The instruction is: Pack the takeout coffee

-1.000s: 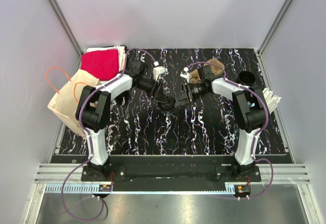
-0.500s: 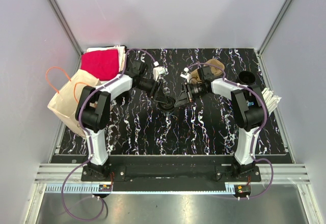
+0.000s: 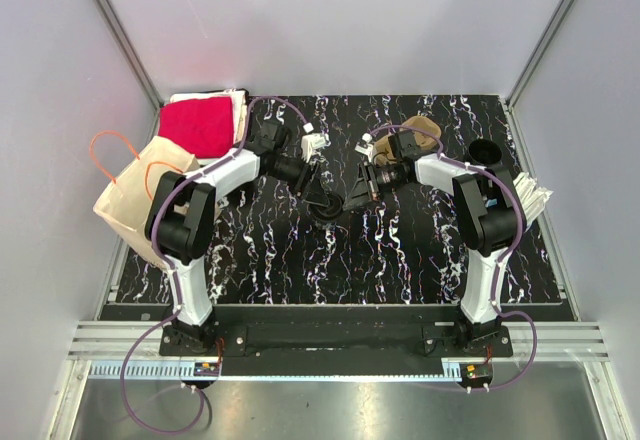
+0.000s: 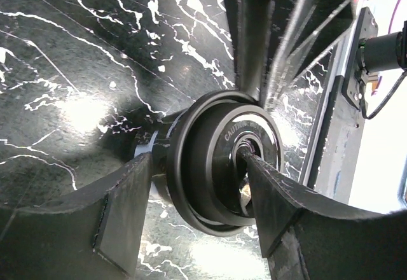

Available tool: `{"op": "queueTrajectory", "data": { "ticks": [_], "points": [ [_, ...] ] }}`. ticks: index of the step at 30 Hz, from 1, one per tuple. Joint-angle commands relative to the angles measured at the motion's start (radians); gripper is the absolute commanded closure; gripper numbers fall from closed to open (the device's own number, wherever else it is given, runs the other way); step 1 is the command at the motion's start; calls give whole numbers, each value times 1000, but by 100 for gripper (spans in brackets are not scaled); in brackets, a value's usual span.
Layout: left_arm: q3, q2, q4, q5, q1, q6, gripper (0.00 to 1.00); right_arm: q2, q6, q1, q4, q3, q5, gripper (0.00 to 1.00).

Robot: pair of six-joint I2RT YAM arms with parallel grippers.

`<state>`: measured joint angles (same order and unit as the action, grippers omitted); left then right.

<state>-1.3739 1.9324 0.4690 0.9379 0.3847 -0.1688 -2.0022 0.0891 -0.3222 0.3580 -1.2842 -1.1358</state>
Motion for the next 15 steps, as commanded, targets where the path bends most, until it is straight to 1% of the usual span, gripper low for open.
{"op": "queueTrajectory", "data": {
  "ticks": [1,3,9,15],
  "points": [
    [35,-18,-1,-93,19,-61,37,-53,-43,-12,-24,20,168,74],
    [38,-16,-1,-99,20,-64,37,-55,-49,-20,-14,17,183,75],
    [44,-13,-3,-103,20,-66,37,-7,-40,-23,-13,-3,160,73],
    [35,-3,-6,-99,19,-60,45,72,-54,-25,12,-55,136,67]
  ]
}}
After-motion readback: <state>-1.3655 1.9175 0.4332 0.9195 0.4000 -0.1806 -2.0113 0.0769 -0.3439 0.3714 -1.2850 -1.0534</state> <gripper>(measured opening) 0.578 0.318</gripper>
